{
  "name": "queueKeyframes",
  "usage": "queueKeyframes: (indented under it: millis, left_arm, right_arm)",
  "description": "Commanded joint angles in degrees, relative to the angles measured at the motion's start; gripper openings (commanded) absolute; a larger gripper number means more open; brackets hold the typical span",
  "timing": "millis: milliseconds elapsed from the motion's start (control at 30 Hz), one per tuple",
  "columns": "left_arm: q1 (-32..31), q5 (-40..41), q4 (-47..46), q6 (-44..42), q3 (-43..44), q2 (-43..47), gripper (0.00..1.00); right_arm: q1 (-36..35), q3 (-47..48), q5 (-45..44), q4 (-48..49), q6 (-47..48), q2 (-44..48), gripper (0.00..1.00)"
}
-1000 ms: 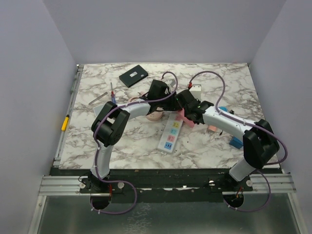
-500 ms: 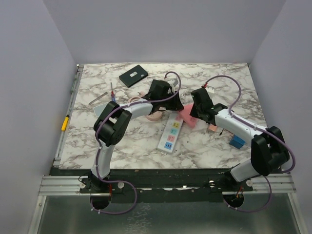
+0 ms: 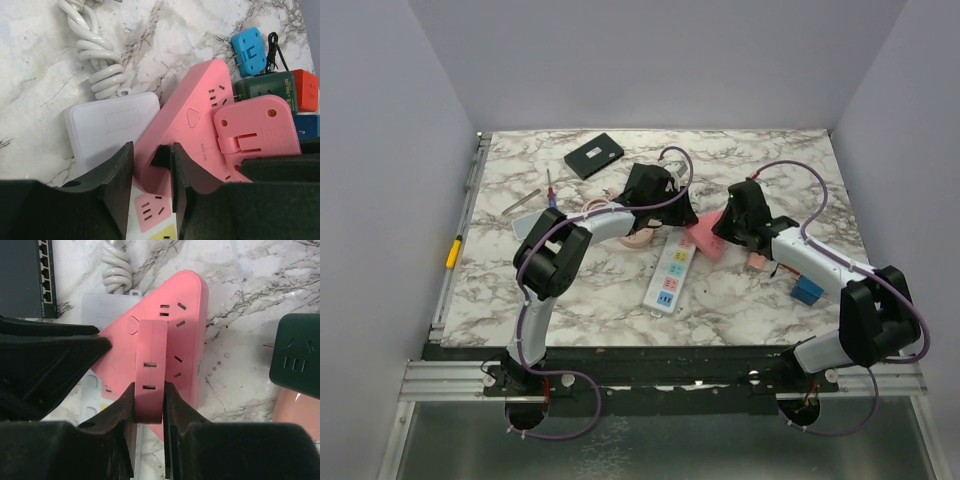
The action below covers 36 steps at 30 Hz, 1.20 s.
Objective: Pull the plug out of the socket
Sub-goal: Remove the plug from the socket.
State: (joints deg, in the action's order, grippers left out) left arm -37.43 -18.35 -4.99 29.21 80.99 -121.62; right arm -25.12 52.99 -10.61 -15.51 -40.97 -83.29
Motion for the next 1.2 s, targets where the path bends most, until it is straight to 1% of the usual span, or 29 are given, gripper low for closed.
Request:
queueKeyframes:
  millis: [0,467,667,1167]
  left_arm:
    - [-3.1,5.7,18.7,-4.8,-5.1,-9.4,0.29]
    - [-3.7,6.2,19.3,-5.5,-4.8,-10.3,0.28]
    - [-3.9,6.8,19.9,-5.9,-4.5,-10.6,0.28]
    - [-4.6,9.3,21.3,-7.4,-3.9,-11.4,0.28]
  right_arm:
    - [-0.5,-0.6,14.4,12.9,-4.7,1.8,0.00]
    - [2.6,-5.3,19.3,19.2,-8.0,4.7,0.00]
    - [3.1,-6.1,19.2,19.9,-8.4,5.3,0.00]
    - [4.4,-11.3,17.6,25.1,-12.2,10.9,0.00]
